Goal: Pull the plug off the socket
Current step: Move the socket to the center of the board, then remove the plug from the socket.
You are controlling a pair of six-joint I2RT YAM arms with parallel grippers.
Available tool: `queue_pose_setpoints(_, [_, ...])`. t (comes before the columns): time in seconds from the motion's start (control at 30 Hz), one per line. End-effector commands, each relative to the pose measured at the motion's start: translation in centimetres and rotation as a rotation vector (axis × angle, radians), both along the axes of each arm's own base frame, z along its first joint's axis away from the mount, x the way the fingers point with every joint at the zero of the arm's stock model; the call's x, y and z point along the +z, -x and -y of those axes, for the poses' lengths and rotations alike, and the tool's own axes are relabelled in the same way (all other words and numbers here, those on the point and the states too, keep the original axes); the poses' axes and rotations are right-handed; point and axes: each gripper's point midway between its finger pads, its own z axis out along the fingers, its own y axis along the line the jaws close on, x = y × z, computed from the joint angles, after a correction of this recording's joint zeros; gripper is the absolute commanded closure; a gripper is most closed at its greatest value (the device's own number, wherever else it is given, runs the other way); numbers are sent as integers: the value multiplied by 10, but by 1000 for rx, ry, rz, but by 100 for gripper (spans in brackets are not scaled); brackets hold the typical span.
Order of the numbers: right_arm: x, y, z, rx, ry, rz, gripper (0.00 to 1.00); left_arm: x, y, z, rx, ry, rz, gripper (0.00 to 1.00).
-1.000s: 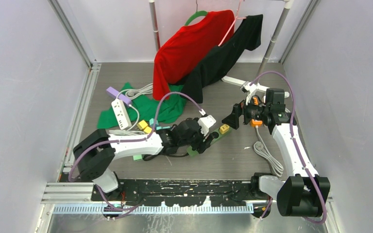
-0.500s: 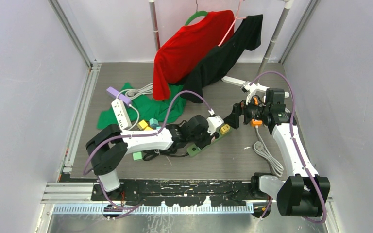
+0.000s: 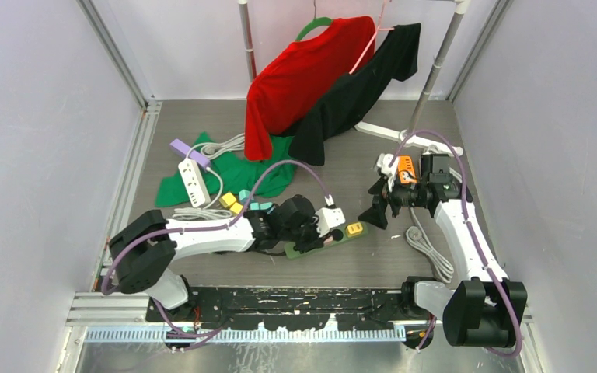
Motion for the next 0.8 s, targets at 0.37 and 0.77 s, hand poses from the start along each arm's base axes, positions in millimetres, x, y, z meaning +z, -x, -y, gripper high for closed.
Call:
queue_pose_setpoints(0.37, [-63, 77, -24, 598, 184, 194, 9, 12, 32, -5, -178, 88, 2, 100])
queue_pose_setpoints(0.77, [-91, 69, -28, 638, 319, 153, 34, 8, 30, -7, -151, 95, -4, 100])
